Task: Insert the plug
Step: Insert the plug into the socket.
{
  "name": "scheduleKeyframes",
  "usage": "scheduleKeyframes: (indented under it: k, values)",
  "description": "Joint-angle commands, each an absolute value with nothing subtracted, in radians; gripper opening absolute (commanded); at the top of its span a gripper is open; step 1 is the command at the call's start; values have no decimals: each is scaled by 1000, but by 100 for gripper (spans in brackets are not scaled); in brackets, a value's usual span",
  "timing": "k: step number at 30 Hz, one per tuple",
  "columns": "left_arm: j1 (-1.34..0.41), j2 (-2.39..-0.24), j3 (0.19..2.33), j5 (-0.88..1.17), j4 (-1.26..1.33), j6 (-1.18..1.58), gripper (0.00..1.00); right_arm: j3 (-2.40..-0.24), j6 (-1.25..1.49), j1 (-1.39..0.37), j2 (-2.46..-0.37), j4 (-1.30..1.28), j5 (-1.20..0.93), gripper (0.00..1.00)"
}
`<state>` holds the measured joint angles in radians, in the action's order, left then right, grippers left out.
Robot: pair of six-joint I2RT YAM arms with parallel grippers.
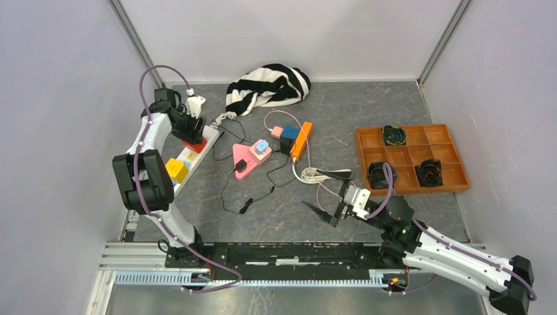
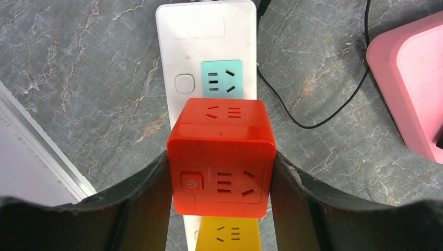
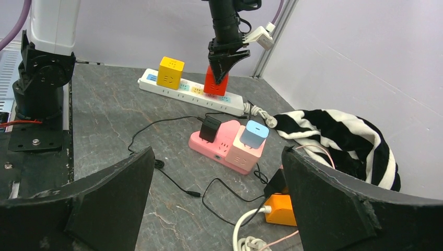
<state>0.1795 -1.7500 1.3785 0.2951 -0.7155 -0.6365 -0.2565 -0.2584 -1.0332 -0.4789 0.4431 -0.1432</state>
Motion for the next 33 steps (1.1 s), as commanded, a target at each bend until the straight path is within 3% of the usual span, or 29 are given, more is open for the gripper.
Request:
scheduleKeyframes:
  k: [1,10,33]
  values:
    - [182,-1744,1424,337,-743,-671,2,-250,-262,-1033,-480,492,-124,98]
    - [177,-1733,1422,237,-741,-675,2,-248,-264,-1033,-480,492,-123,98]
    - [160,-1748,1437,290,-747,-700,2,-243,-267,-1034,-466,486,-111,98]
